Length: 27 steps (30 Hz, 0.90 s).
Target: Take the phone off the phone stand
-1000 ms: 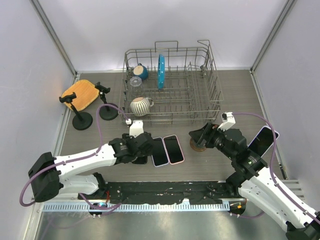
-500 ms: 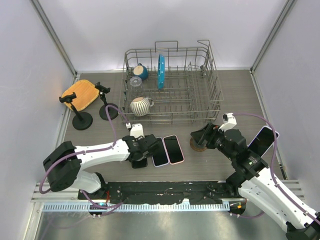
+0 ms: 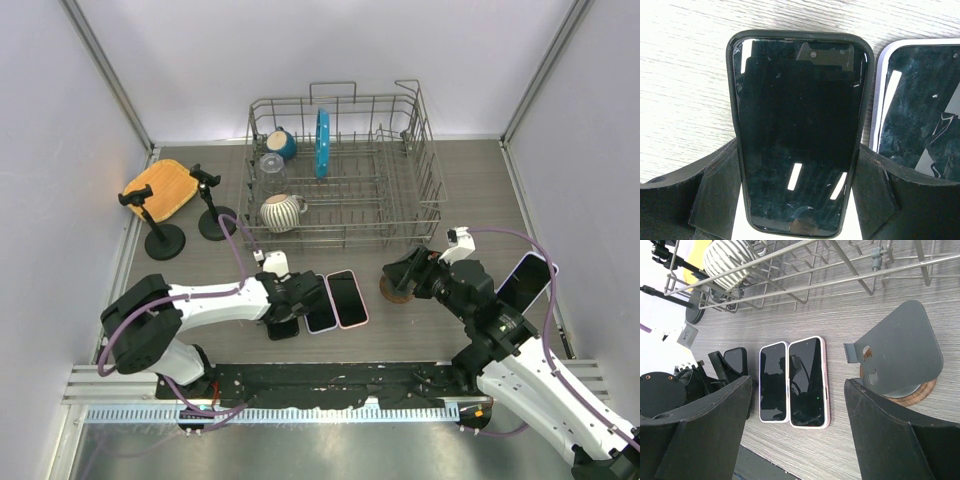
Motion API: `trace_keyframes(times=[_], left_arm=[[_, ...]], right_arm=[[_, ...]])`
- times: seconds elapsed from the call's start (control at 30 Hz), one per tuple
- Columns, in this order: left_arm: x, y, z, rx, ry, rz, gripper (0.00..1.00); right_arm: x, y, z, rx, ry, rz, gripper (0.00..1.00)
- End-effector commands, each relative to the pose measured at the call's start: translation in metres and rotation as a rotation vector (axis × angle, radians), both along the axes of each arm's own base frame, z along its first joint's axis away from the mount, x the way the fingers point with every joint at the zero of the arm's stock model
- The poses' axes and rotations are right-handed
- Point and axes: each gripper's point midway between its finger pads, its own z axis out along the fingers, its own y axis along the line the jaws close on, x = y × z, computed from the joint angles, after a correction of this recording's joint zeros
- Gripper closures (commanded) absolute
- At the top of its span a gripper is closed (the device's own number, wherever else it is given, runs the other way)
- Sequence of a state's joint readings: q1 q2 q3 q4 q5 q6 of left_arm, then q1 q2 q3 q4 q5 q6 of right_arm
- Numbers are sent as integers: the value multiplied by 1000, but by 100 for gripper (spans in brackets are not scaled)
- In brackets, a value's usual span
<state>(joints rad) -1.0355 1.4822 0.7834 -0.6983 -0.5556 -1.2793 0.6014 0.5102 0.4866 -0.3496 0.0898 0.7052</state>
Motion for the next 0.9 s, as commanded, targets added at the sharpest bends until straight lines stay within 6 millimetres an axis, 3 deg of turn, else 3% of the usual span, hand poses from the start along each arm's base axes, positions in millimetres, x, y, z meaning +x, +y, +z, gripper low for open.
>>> trace_keyframes(times=[0.0,0.2,0.57,0.87], left_arm=[[11,-9,7,-40,-49,41,55],[9,-14,11,-73,-41,39,38],[6,-7,21,-118,-64,80,17],[0,-6,12,-109,-26,85,7]], right_arm=[[4,0,16,6,-45,-5,20],[4,0,17,11,-49,-5,20],[4,0,16,5,-42,-5,20],[3,0,17,18,-45,-4,20]])
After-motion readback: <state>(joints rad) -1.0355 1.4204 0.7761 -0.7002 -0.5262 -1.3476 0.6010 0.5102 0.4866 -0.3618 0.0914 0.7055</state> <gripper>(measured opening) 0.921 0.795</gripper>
